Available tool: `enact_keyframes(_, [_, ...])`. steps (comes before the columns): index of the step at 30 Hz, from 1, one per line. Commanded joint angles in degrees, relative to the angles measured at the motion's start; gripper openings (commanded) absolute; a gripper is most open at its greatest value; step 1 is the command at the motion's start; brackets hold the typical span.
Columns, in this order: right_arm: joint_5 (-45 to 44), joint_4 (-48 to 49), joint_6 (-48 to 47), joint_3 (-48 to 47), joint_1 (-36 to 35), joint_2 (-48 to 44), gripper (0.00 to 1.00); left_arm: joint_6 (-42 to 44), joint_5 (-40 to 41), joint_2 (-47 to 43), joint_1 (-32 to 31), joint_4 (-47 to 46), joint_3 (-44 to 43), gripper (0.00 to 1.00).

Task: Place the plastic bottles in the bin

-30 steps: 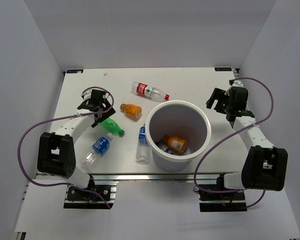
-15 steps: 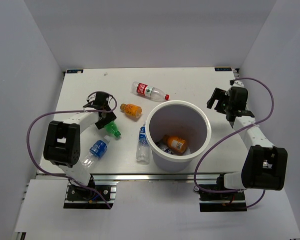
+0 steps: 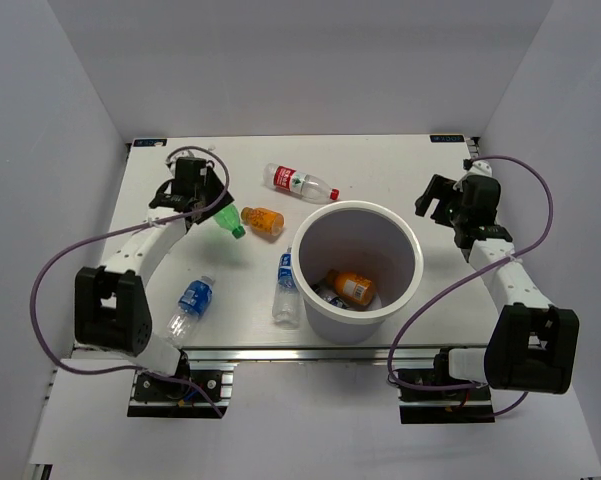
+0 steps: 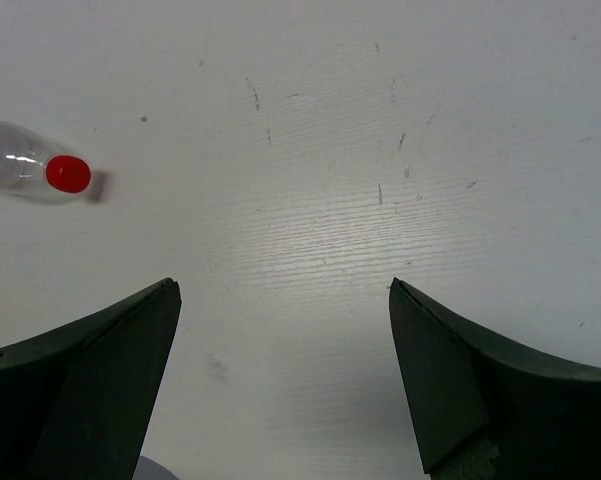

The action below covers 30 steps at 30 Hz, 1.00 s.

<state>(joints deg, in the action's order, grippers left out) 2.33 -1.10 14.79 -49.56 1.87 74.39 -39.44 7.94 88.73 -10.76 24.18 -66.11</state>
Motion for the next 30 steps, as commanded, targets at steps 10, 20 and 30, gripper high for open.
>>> enact_keyframes(10, [4.4, 7.9, -0.2, 3.9, 0.2, -6.1, 0.89, 4.8, -41.1, -16.1, -6.4, -23.7, -4.8, 0.0])
enact_keyframes(20, [8.6, 8.2, -0.9, 4.4, 0.2, -7.1, 0.89, 10.0, -48.0, -9.2, -22.2, -15.9, -18.3, 0.0])
enact_keyframes(30, [10.2, 8.4, -2.0, 4.8, 0.2, -8.1, 0.89, 12.4, -38.7, -8.6, -29.1, -8.5, -18.4, 0.98])
